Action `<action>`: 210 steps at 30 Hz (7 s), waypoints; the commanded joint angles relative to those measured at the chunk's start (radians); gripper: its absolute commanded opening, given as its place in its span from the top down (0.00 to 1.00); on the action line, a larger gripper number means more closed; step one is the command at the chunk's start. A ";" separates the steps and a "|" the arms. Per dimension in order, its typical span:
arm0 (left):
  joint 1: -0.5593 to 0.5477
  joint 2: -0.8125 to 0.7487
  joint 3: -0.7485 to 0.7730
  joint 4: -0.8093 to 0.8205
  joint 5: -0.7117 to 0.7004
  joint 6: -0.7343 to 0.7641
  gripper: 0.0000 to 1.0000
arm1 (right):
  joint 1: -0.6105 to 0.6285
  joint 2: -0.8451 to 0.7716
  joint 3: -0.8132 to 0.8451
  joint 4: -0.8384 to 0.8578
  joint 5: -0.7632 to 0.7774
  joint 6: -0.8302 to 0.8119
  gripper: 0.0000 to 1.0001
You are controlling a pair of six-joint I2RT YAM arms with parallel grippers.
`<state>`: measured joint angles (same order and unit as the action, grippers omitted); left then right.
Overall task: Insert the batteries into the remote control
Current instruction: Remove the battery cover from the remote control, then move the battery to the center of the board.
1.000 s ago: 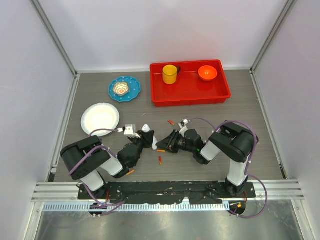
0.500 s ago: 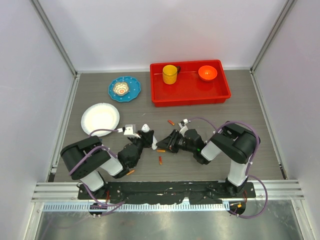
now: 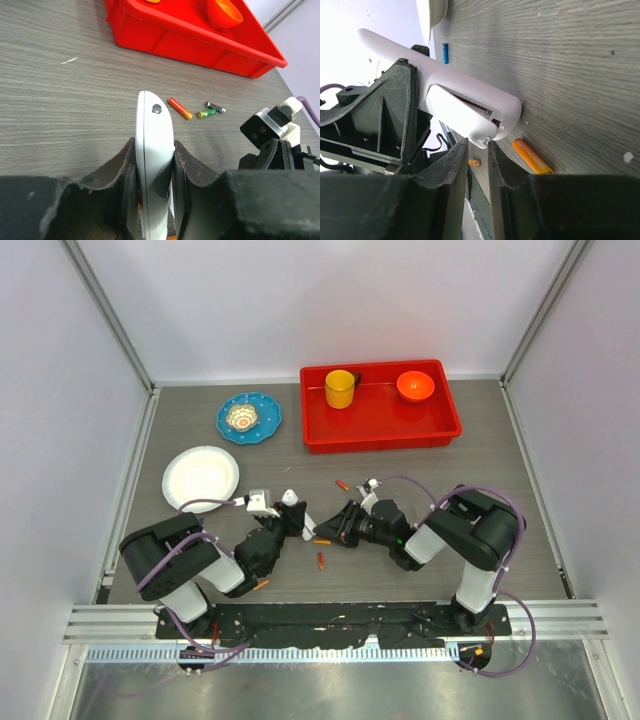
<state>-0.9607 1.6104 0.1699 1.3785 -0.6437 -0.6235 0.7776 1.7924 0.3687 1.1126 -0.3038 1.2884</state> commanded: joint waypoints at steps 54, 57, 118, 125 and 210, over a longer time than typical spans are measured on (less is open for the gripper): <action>-0.035 -0.026 0.022 -0.078 -0.005 0.033 1.00 | -0.008 -0.019 0.015 0.156 0.015 -0.017 0.73; -0.035 -0.041 0.016 -0.079 0.009 0.027 1.00 | -0.014 -0.019 0.004 0.153 0.023 -0.023 0.73; -0.046 -0.158 0.043 -0.288 -0.037 -0.056 1.00 | -0.035 -0.171 -0.017 -0.100 0.034 -0.136 0.46; -0.044 -0.167 0.042 -0.320 -0.071 -0.042 1.00 | -0.046 -0.191 -0.008 -0.177 0.052 -0.176 0.46; 0.608 -1.139 -0.047 -0.698 1.245 -0.648 1.00 | 0.031 -0.258 0.624 -1.237 0.745 -0.949 0.55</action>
<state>-0.3576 0.5274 0.1722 0.4160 0.6220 -1.1961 0.8097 1.5658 0.9668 -0.1513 0.3439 0.3458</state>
